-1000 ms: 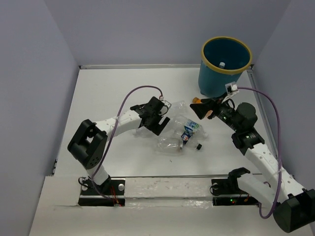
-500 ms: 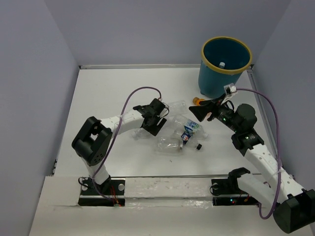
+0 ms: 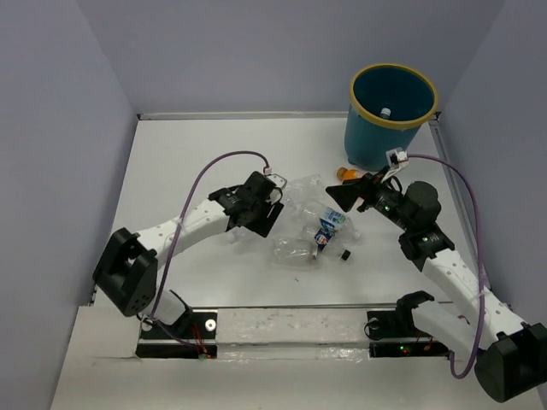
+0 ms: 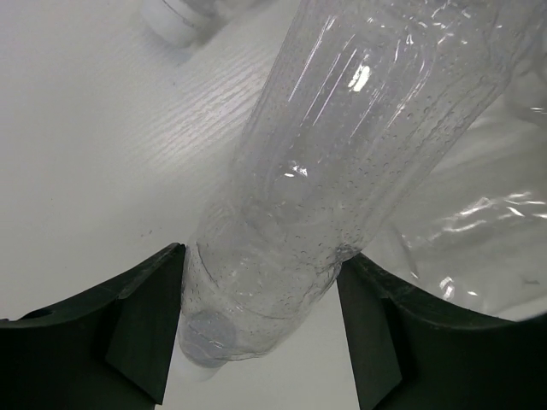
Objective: Put the plastic bottles in the bin
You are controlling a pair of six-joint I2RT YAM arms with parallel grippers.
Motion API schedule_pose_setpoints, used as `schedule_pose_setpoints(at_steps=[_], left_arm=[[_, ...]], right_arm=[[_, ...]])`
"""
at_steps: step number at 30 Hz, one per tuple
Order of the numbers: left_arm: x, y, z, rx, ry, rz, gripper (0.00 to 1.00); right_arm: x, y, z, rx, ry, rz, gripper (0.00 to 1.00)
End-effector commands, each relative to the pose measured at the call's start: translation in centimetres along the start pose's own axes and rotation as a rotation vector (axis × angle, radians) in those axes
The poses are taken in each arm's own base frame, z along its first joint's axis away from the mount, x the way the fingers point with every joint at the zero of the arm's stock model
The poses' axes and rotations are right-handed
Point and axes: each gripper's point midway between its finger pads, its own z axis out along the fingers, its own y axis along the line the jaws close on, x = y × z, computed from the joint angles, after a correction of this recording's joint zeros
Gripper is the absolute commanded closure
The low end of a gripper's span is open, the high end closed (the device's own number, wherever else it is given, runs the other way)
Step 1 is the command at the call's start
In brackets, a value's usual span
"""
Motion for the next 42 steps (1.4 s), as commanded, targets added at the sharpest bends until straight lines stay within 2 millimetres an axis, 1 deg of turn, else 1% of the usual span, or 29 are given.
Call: schedule_pose_setpoints(at_steps=[1,2,3,4,5,6,8,10,11,12,16,17,19,20,21,24,26,27,28,30,31,32,34,35,37,38,39,41,42], left_arm=[[-1.4,-2.1,-4.4,0.147,-0.122,-0.039,0.44],[-1.8,-2.2,-5.6,0.166,-0.167,-0.050,0.44],[-2.0,-2.8,-6.3,0.210,-0.185,-0.055,0.44],[-2.2,-2.9,-6.9,0.224,-0.203,-0.060,0.47],[-2.8,-3.0,-8.6,0.250,-0.262,-0.077,0.47],[-2.6,-3.2,-8.6,0.260,-0.257,-0.075,0.47],[-3.6,-3.6,-10.2,0.304,-0.327,-0.085,0.47],[-3.9,-4.2,-11.0,0.345,-0.360,-0.084,0.47],[-4.3,-4.4,-11.6,0.360,-0.393,-0.084,0.47],[-4.4,-4.6,-11.8,0.376,-0.400,-0.084,0.47],[-5.0,-5.3,-13.2,0.433,-0.470,-0.072,0.47],[-5.1,-5.4,-13.3,0.444,-0.477,-0.069,0.47],[-4.8,-5.9,-13.3,0.474,-0.476,-0.060,0.47],[-4.8,-6.1,-13.3,0.479,-0.476,-0.057,0.47],[-4.5,-6.3,-13.1,0.492,-0.466,-0.054,0.47],[-4.3,-6.6,-12.7,0.502,-0.459,-0.052,0.46],[-4.3,-6.7,-12.7,0.511,-0.468,-0.058,0.44],[-4.3,-6.8,-12.8,0.515,-0.474,-0.059,0.43],[-4.3,-6.8,-12.9,0.520,-0.480,-0.061,0.43],[-4.5,-6.7,-13.3,0.519,-0.498,-0.073,0.40],[-4.6,-6.6,-13.5,0.517,-0.506,-0.079,0.35],[-5.1,-6.4,-14.2,0.516,-0.541,-0.084,0.34],[-5.6,-6.3,-15.0,0.519,-0.580,-0.106,0.29],[-6.3,-6.2,-16.0,0.529,-0.628,-0.115,0.27],[-7.0,-6.2,-17.0,0.546,-0.674,-0.139,0.08],[-7.2,-6.2,-17.3,0.549,-0.689,-0.142,0.01],[-7.3,-6.1,-17.4,0.549,-0.698,-0.149,0.01],[-8.0,-5.5,-18.6,0.534,-0.750,-0.178,0.01],[-8.0,-5.1,-18.8,0.526,-0.774,-0.204,0.01]], right_arm=[[0.8,0.9,0.6,-0.039,-0.010,0.056,0.09],[0.7,1.0,0.8,-0.049,-0.021,0.063,0.08],[1.3,1.2,1.1,-0.062,-0.006,0.079,0.08],[2.0,2.0,1.3,-0.093,0.015,0.105,0.07],[2.4,3.0,1.7,-0.132,0.030,0.121,0.05],[2.5,3.0,1.9,-0.138,0.031,0.126,0.05],[2.9,4.9,2.4,-0.204,0.052,0.121,0.03],[3.7,6.6,3.0,-0.298,0.096,0.108,0.02],[3.7,8.1,3.1,-0.353,0.111,0.100,0.02],[3.9,8.8,3.3,-0.389,0.119,0.099,0.00],[4.5,8.5,4.4,-0.369,0.124,0.124,0.00],[4.7,8.9,4.5,-0.379,0.129,0.126,0.00],[4.6,9.7,4.7,-0.406,0.130,0.122,0.00],[4.5,9.6,5.0,-0.409,0.129,0.121,0.00],[4.2,10.4,5.1,-0.436,0.126,0.115,0.00],[4.0,11.5,5.7,-0.480,0.120,0.121,0.02],[3.7,12.0,6.0,-0.498,0.106,0.126,0.09],[3.6,11.7,6.5,-0.480,0.096,0.139,0.12],[3.5,11.6,6.7,-0.474,0.086,0.141,0.26],[3.3,11.3,7.1,-0.453,0.085,0.154,0.39],[3.0,11.0,7.4,-0.428,0.065,0.154,0.46],[2.5,11.0,7.4,-0.417,0.048,0.153,0.53],[2.0,10.3,7.6,-0.364,0.027,0.145,0.57],[1.4,10.4,7.5,-0.354,0.012,0.134,0.65],[0.0,10.1,7.6,-0.316,-0.033,0.103,0.68],[-0.4,9.7,7.6,-0.282,-0.043,0.092,0.69],[-2.1,9.3,7.9,-0.236,-0.097,0.051,0.71],[-3.6,8.5,8.0,-0.166,-0.112,0.004,0.71],[-5.2,8.4,7.8,-0.142,-0.140,-0.028,0.71]])
